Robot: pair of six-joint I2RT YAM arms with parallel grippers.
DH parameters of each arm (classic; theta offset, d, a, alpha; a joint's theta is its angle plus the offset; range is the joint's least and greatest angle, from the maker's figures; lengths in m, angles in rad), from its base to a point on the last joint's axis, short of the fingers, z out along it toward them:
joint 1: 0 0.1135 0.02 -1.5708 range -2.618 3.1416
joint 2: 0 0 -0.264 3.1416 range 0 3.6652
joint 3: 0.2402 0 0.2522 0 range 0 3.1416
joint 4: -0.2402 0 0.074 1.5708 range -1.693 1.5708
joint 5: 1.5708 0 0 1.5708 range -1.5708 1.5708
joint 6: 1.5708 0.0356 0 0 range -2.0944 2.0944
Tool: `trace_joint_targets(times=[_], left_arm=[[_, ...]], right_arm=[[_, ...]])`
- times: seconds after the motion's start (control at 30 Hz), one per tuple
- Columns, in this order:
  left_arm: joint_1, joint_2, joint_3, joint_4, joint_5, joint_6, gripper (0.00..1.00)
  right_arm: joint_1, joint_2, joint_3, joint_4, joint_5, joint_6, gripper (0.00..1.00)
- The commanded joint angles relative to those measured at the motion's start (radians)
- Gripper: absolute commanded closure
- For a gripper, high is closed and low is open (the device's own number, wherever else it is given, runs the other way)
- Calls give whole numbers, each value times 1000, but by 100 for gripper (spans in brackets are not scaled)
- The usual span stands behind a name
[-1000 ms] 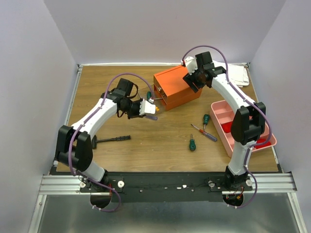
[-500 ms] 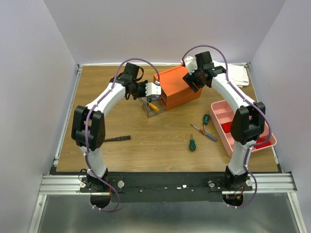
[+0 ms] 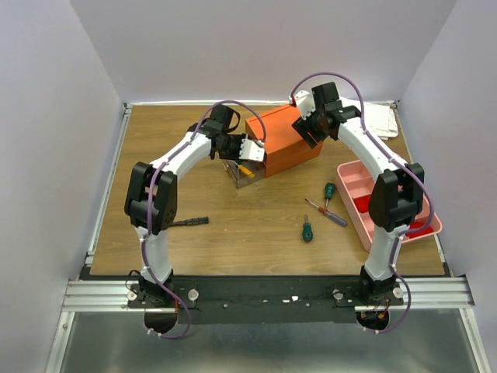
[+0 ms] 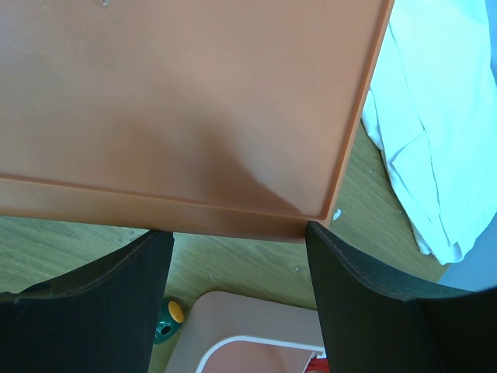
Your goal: Sort the tools into containers
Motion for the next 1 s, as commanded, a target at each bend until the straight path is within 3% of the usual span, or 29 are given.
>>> trace_joint_targets(times=[0.0, 0.2, 0.3, 0.43, 0.47, 0.6, 0.67, 0.8, 0.97], left_arm=[[-35, -40, -37, 114, 36, -17, 49], [-34, -71, -48, 193, -23, -133, 45], [-20, -164, -70, 290, -18, -309, 44], [-20, -339, -108, 368, -29, -556, 30], [-20, -363, -123, 385, -29, -665, 25], [-17, -442, -168, 400, -18, -931, 23], [-17, -460, -207, 441, -42, -1027, 23], [-17, -465, -266, 525, -141, -1225, 23], [-17, -483, -293, 549, -138, -1249, 23]], right_arm=[[-1, 13, -16, 6, -5, 11, 23], [-1, -54, 3, 21, 48, 14, 21], [0, -137, -57, 52, 98, 2, 20], [-6, -342, -203, 52, 95, -59, 16], [-9, -375, -265, 11, 53, -79, 16], [-10, -494, -438, -155, -164, -157, 17], [-9, -496, -490, -273, -256, -228, 19], [9, -429, -579, -335, -273, -222, 23], [16, -321, -588, -280, -193, -210, 25]])
